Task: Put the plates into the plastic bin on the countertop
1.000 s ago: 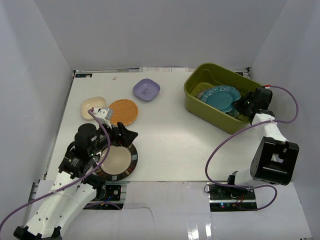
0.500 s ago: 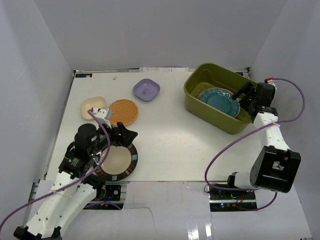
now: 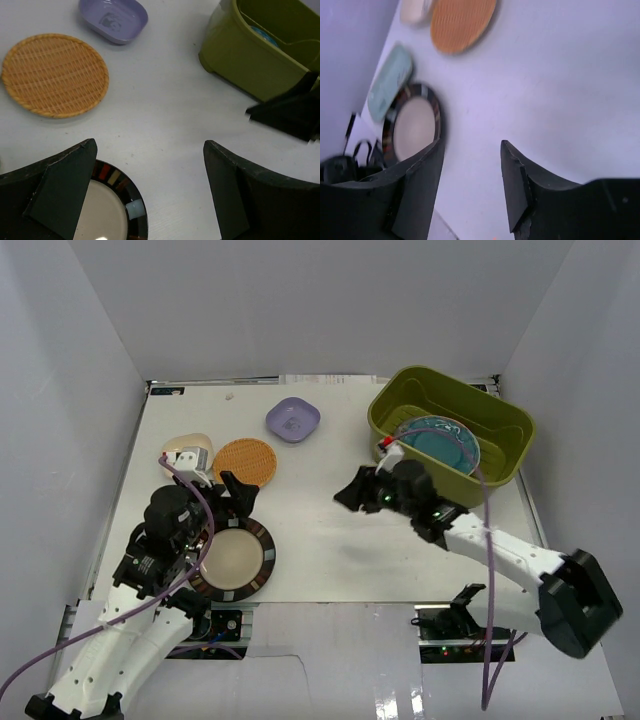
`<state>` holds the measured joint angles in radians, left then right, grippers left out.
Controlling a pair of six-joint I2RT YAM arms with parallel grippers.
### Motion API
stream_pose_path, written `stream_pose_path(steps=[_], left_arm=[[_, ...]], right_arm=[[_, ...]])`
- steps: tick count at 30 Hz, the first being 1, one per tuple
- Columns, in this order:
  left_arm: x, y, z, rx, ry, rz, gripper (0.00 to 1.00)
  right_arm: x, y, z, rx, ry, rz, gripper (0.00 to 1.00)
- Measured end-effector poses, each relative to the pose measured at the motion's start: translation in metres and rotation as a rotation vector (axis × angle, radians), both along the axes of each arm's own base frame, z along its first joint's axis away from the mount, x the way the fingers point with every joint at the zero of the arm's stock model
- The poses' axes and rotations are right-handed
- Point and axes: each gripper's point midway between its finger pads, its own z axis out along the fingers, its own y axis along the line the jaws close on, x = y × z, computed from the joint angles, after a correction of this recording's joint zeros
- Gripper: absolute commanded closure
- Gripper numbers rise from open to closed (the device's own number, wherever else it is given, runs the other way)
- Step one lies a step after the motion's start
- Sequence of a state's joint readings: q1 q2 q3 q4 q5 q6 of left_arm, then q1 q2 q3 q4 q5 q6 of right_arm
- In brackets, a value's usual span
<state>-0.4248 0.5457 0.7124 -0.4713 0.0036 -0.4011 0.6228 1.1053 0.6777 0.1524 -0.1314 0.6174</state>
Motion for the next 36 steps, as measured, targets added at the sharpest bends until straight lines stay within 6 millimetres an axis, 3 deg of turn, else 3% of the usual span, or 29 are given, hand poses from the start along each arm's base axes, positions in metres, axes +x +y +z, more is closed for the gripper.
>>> stream_pose_path(steps=[3, 4, 8, 11, 14, 18, 20, 22, 26, 27, 31, 36], left_arm=[[0.008, 0.012, 0.003, 0.013, -0.014, 0.082, 0.02], [0.01, 0.015, 0.002, 0.018, -0.012, 0.099, 0.02], [0.015, 0.02, -0.004, 0.037, 0.006, 0.137, 0.02], [0.017, 0.021, -0.009, 0.047, 0.019, 0.147, 0.02], [0.019, 0.021, -0.011, 0.053, 0.029, 0.15, 0.02], [0.02, 0.02, -0.015, 0.061, 0.043, 0.149, 0.02], [0.021, 0.02, -0.017, 0.063, 0.047, 0.15, 0.02], [0.021, 0.021, -0.017, 0.064, 0.047, 0.152, 0.02], [0.02, 0.023, -0.014, 0.062, 0.036, 0.162, 0.02], [0.02, 0.023, -0.013, 0.06, 0.033, 0.164, 0.02], [0.017, 0.024, -0.007, 0.048, 0.011, 0.165, 0.02], [0.015, 0.025, -0.002, 0.037, -0.008, 0.165, 0.02]], right_arm=[[-0.054, 0.059, -0.062, -0.055, 0.151, 0.195, 0.42], [-0.069, 0.076, -0.08, -0.073, 0.188, 0.25, 0.34], [-0.113, 0.123, -0.129, -0.104, 0.298, 0.393, 0.22], [-0.122, 0.148, -0.146, -0.07, 0.339, 0.429, 0.23], [-0.117, 0.175, -0.144, -0.001, 0.336, 0.434, 0.32], [-0.113, 0.194, -0.146, 0.095, 0.37, 0.423, 0.43], [-0.111, 0.199, -0.151, 0.12, 0.392, 0.413, 0.51], [-0.109, 0.207, -0.155, 0.154, 0.419, 0.404, 0.67], [-0.109, 0.21, -0.162, 0.192, 0.474, 0.375, 0.81], [-0.109, 0.21, -0.161, 0.202, 0.483, 0.371, 0.92], [-0.11, 0.201, -0.158, 0.224, 0.517, 0.333, 0.92], [-0.115, 0.147, -0.142, 0.203, 0.5, 0.271, 0.92]])
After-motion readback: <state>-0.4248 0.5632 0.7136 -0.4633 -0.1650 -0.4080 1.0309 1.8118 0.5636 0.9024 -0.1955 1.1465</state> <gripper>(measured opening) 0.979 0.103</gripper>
